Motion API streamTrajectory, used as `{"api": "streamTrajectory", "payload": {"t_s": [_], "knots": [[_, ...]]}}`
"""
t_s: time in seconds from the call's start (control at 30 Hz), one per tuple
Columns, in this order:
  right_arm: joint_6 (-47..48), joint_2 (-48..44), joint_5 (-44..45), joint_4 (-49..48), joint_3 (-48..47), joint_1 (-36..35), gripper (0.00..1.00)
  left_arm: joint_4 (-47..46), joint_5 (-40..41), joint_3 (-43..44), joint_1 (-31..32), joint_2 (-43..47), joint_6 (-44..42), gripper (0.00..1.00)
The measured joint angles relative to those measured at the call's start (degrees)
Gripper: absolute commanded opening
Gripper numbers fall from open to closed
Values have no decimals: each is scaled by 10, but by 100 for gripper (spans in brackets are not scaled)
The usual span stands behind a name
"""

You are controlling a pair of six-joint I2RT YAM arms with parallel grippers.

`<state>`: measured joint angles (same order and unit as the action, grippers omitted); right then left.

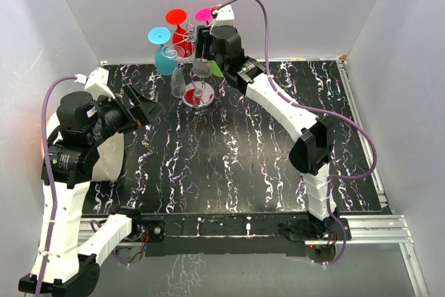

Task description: Take the wine glass off the wine glass rack

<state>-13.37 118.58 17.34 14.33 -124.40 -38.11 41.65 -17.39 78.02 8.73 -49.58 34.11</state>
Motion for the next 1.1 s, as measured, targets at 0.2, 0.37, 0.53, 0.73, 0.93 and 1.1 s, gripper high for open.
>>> {"api": "streamTrajectory", "payload": {"t_s": [0.2, 0.37, 0.53, 0.73, 0.93, 1.1], "knots": [[-2, -7, 13, 23, 2, 2, 21, 0, 0, 0, 0, 4, 3, 99], [-2, -33, 14, 32, 19, 3, 21, 0, -1, 0, 0, 9, 7, 99], [0, -70, 18, 40, 47, 3, 21, -1, -5, 0, 0, 12, 12, 99], [9, -119, 27, 44, 103, 3, 20, -13, -15, -5, 0, 14, 19, 99], [12, -200, 38, 50, 213, 3, 19, -36, -37, -37, 0, 17, 32, 99], [-14, -301, 21, 50, 342, 3, 19, -86, -77, -90, 0, 17, 66, 99]]}}
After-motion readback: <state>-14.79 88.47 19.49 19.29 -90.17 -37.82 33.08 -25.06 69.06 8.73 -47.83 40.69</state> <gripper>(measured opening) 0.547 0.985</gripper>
